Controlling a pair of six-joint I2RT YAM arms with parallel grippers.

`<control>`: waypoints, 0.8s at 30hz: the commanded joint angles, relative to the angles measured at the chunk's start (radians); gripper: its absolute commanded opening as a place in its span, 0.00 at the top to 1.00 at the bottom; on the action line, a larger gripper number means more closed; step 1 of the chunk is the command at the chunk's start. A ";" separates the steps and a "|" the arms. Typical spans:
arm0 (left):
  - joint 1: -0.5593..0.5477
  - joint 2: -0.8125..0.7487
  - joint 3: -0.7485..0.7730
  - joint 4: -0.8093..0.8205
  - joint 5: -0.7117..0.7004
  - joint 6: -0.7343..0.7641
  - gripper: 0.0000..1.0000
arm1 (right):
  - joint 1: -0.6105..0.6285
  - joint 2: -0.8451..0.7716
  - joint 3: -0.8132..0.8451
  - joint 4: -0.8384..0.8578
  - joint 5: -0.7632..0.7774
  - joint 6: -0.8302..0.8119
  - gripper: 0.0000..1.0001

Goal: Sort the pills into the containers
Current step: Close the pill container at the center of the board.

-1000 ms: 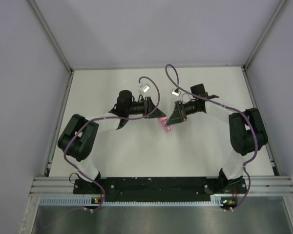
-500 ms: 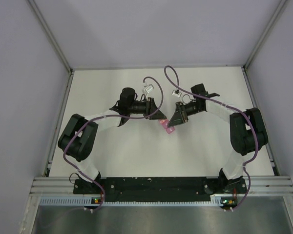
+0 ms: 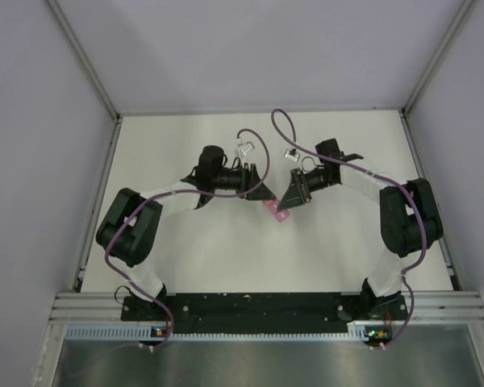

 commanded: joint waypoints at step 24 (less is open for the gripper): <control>-0.030 0.027 0.059 0.021 -0.006 -0.001 0.64 | 0.001 -0.012 0.049 -0.016 -0.023 -0.042 1.00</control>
